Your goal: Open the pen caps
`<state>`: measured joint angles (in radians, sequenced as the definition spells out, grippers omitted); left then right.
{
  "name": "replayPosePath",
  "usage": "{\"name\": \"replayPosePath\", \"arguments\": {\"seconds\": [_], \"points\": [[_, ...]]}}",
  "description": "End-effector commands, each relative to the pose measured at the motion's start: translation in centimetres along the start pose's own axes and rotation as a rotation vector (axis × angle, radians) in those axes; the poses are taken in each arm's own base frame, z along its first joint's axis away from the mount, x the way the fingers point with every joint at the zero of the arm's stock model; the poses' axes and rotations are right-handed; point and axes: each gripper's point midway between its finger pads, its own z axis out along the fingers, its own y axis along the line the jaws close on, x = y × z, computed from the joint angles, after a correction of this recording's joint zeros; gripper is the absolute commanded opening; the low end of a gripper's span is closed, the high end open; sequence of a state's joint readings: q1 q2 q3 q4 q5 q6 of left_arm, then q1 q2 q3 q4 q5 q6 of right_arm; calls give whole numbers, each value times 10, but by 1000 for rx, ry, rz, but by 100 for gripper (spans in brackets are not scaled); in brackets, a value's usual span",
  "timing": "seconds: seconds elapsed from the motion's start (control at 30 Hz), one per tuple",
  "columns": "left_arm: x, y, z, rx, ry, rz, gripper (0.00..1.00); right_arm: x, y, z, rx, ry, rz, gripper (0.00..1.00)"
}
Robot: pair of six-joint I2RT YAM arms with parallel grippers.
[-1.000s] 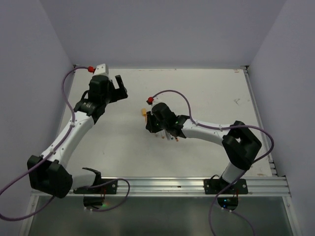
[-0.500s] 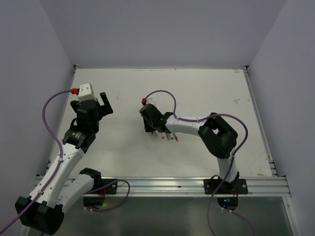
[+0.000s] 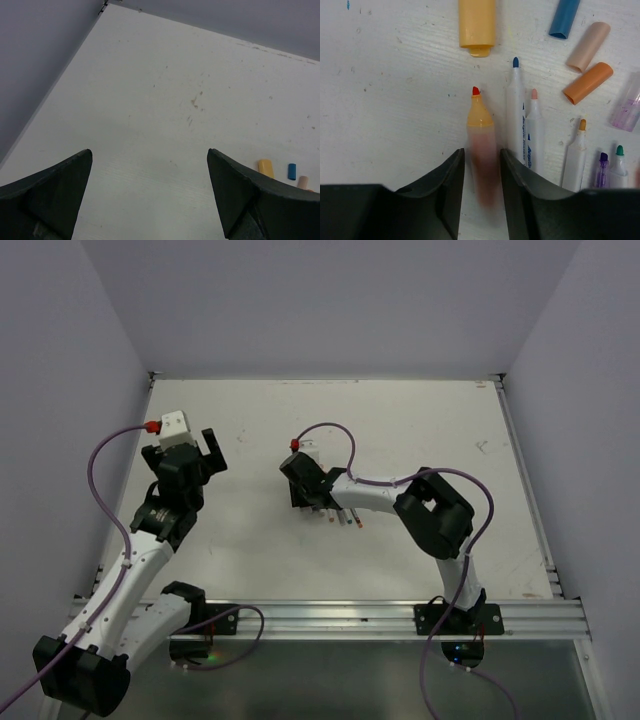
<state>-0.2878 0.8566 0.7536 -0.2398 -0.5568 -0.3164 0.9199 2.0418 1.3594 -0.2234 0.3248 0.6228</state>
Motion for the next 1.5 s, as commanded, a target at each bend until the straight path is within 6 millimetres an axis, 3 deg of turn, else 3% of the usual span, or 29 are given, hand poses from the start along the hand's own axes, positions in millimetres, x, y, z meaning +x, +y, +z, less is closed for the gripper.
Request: {"name": "replayPosePath", "arguments": {"seconds": [0.0,0.17,0.37,0.4,0.47,0.57,0.7,0.73,0.8,0.83,0.87,0.97,1.0,1.03,1.2,1.47], "points": [[-15,5,1,-27,-64,-14,100,-17,0,-2,28,-46,27,41],[-15,4,1,-22,-63,-14,100,-33,12,-18,-31,-73,35,51],[-18,1,-1,4,-72,-27,100,-75,27,-68,-129,-163,31,79],[-18,0,-2,12,-70,-32,100,-88,28,-85,-146,-194,33,82],[-20,-1,-4,21,-75,-41,100,-99,24,-100,-149,-225,14,90],[-26,-3,-9,41,-86,-67,100,-119,9,-127,-139,-280,1,93],[-43,0,-24,53,-111,-88,100,-142,-35,-158,-56,-359,-6,96],[-50,1,-28,55,-123,-93,100,-144,-57,-159,-9,-364,-5,96],[-55,7,-37,50,-131,-91,100,-155,-84,-184,22,-413,19,97],[-60,9,-41,50,-141,-94,100,-154,-112,-184,86,-417,28,98],[-63,12,-45,44,-149,-96,100,-162,-127,-208,102,-473,50,99],[-69,22,-60,35,-167,-100,100,-159,-179,-233,251,-529,44,99],[-70,28,-66,27,-171,-103,100,-162,-190,-257,267,-581,57,99],[-72,30,-70,26,-178,-105,100,-157,-206,-264,332,-589,42,98],[-74,45,-89,16,-202,-116,100,-137,-244,-322,441,-684,52,99],[-60,65,-106,-4,-236,-156,100,-81,-278,-357,475,-724,119,98]]}}
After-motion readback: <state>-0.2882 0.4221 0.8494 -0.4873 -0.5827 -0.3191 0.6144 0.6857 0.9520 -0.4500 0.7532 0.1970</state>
